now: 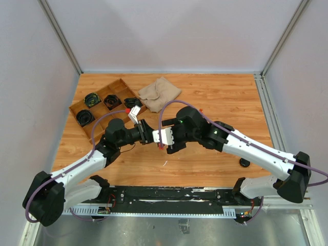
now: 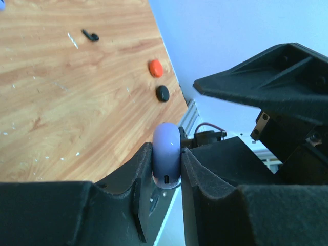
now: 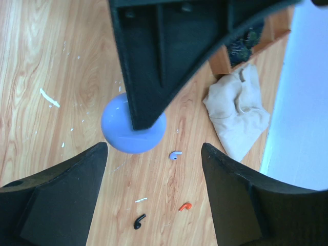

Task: Insert the wireless bluetooth earbuds into the charging case
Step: Pick up the charging case from the corner of the board.

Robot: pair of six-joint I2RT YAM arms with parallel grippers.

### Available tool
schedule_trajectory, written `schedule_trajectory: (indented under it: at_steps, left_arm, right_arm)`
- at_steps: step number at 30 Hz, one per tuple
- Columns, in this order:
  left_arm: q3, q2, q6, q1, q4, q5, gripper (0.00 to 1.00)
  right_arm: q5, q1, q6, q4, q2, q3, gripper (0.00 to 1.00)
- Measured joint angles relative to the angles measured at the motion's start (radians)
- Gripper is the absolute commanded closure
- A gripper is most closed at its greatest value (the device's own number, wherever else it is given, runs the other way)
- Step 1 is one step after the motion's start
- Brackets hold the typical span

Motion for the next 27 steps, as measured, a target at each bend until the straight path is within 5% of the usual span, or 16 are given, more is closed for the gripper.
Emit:
schedule_trajectory:
  at_steps: [14,27]
  left_arm:
    - [-0.102,-0.232,0.050,0.000,0.169,-0.234,1.00]
    - [-0.166,-0.310,0.035,0.000,0.360,-0.323,1.00]
  right_arm:
    - [-0.001,-0.079,0.544,0.396,-0.238,-0.235,0.24]
    - [-0.086,-0.079,0.976,0.928,-0.259,-0.467,0.29]
